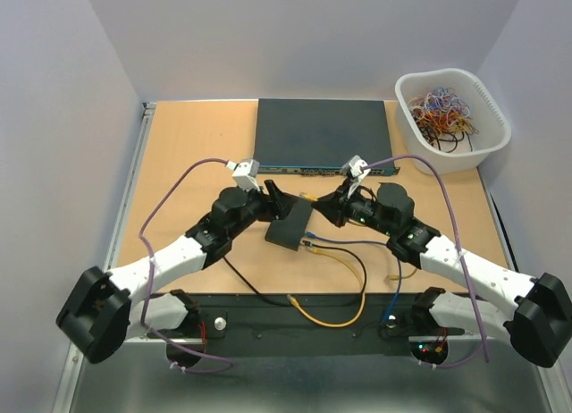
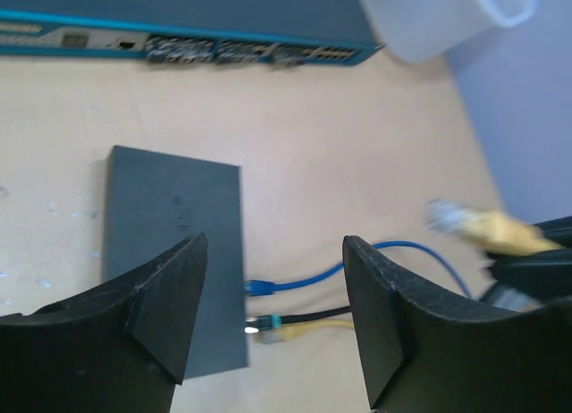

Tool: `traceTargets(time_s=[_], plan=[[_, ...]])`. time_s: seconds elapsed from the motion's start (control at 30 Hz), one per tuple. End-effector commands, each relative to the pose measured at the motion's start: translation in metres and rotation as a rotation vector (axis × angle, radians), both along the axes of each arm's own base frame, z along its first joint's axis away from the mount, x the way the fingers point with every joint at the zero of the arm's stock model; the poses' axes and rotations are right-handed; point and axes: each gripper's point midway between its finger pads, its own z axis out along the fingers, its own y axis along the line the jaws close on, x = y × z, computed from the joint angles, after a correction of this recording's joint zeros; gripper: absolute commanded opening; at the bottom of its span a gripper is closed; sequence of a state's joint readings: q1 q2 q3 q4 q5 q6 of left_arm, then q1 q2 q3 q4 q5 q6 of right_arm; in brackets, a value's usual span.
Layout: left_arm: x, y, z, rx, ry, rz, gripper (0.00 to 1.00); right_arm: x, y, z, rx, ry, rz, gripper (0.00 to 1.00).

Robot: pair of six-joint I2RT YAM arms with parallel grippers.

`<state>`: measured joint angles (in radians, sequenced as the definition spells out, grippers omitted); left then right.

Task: Insert the plug into the switch port

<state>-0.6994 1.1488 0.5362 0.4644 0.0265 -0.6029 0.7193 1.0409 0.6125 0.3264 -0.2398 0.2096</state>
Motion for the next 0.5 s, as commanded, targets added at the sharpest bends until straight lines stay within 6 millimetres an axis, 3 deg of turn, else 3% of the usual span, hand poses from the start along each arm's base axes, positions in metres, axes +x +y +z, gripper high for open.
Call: traceTargets(time_s=[0.0,0.13,0.47], plan=[[-0.021,-0.003,0.048,-0.199,-0.023,-0.038,0.73,-0.034,0.019,0.023,0.094,0.004,0.196,0.0],[-0.037,0.011,0.085,-0.335,-0.066,-0.021,0.73,-0.038,0.019,0.032,0.13,-0.015,0.21,0.0],[-0.046,0.01,0.095,-0.429,-0.031,-0.041,0.73,-0.044,0.032,0.043,0.168,-0.035,0.256,0.0]])
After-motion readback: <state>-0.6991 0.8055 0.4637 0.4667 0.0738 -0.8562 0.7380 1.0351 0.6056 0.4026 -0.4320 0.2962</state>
